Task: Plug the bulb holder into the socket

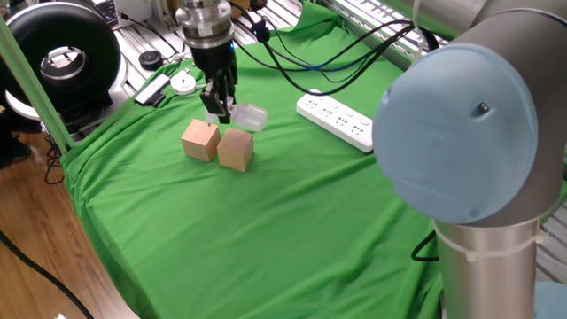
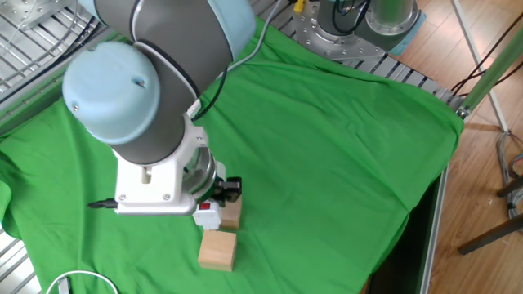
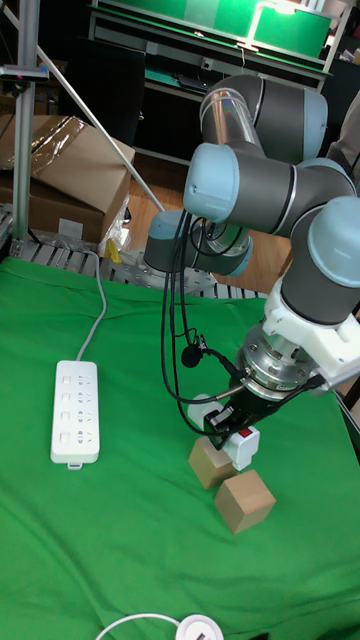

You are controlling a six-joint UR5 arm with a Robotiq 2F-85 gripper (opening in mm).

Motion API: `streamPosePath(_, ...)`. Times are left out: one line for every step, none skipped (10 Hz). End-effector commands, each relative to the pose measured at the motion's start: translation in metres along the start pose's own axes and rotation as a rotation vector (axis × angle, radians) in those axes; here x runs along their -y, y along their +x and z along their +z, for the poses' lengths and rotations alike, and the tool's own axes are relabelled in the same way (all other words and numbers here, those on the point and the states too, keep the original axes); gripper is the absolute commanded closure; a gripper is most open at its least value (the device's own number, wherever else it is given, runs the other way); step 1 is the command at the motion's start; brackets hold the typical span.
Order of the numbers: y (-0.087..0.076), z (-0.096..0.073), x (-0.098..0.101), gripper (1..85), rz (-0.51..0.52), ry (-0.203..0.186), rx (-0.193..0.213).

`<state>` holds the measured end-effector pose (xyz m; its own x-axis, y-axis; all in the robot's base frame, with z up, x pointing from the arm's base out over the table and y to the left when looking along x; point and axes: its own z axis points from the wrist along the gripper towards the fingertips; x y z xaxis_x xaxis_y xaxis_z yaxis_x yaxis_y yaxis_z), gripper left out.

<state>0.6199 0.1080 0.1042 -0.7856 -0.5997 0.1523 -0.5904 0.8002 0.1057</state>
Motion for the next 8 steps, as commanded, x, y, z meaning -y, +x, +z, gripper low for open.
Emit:
streamPosePath(0.010, 0.011, -0.007, 84.7, 0.022, -0.014, -0.026)
streamPosePath(0.014, 0.014, -0.006, 84.7, 0.024, -0.008, -0.038)
streamPosePath(0.015, 0.018, -0.007, 84.7, 0.034, -0.014, -0.039)
streamPosePath(0.013, 0.019, -0.011, 84.7, 0.043, -0.028, -0.031)
streamPosePath(0.011, 0.017, -0.013, 84.7, 0.052, -0.027, -0.032)
streamPosePath(0.007, 0.016, -0.014, 84.7, 0.065, -0.025, -0.033)
streamPosePath(0.003, 0.017, -0.015, 84.7, 0.072, -0.024, -0.033)
streamPosePath(0.000, 0.017, -0.015, 84.7, 0.078, -0.021, -0.035)
